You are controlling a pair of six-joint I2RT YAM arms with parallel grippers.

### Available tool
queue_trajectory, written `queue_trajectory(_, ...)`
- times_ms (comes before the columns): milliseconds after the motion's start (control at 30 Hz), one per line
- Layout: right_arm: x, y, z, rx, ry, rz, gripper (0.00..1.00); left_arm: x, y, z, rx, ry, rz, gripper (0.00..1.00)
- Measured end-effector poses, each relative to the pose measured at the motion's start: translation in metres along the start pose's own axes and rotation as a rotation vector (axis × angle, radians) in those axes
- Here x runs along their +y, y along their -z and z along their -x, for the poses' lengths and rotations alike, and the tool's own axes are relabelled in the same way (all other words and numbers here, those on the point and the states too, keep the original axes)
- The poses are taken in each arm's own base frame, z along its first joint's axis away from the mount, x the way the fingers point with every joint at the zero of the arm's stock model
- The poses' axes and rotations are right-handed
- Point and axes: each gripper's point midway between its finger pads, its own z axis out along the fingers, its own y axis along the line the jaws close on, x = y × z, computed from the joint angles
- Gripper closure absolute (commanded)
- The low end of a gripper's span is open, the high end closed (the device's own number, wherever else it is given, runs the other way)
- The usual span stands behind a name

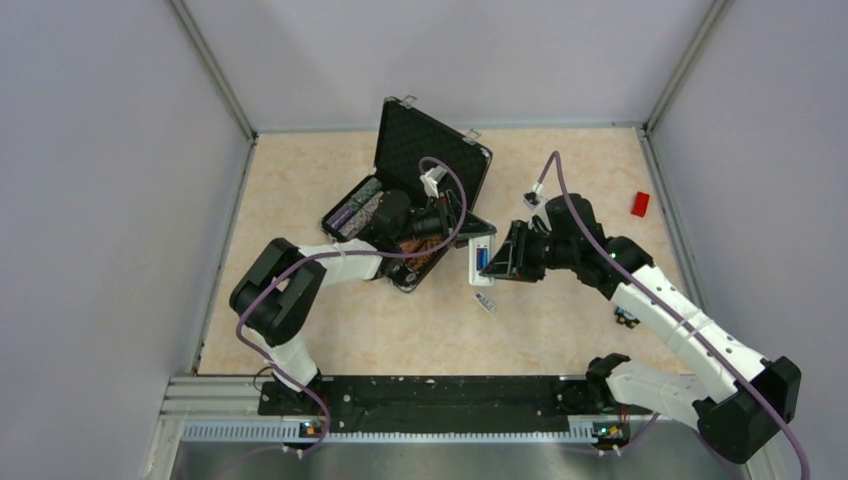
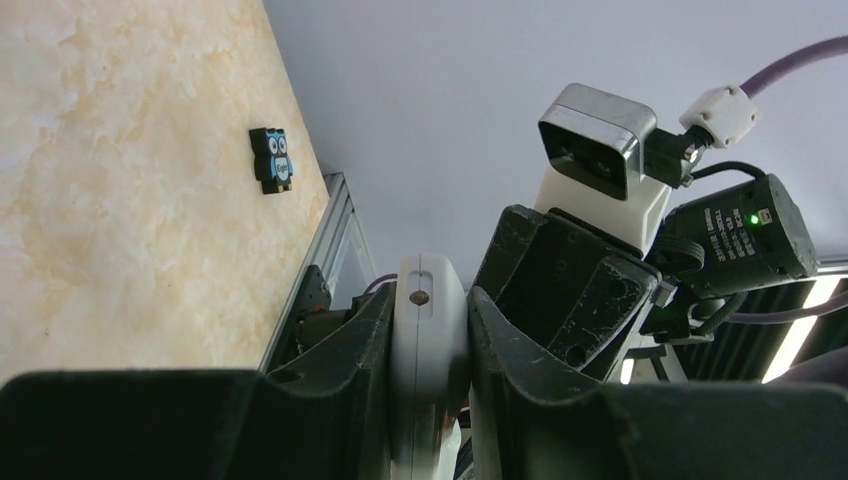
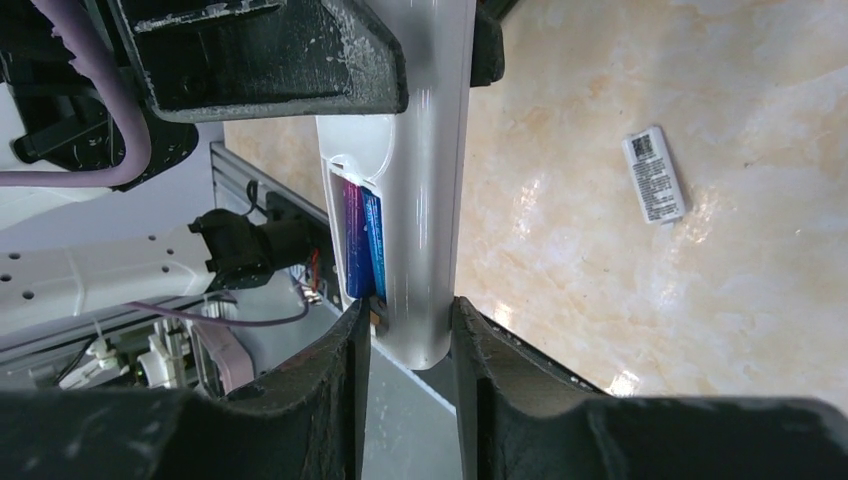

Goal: Load the batteries into the remote control

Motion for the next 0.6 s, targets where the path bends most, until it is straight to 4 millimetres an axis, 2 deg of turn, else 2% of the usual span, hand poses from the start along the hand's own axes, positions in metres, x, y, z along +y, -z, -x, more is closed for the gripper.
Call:
queue_trajectory(167, 0.001, -0.006, -0.005, 0.049, -0.035, 0.012, 0.71, 0.002, 0.001, -0.003, 0.017, -0.018, 0.003, 1.0)
queue_trajectory(433, 0.003, -0.012, -0.009, 0.104, -0.13, 0.022, 0.75, 0.006, 0.001, -0.005, 0.027, -0.045, 0.016, 1.0)
queue_trajectory(600, 0.006, -0.013, -0.009, 0.123, -0.185, 0.049, 0.73, 0.001, 0.003, -0.006, 0.028, -0.088, 0.018, 1.0)
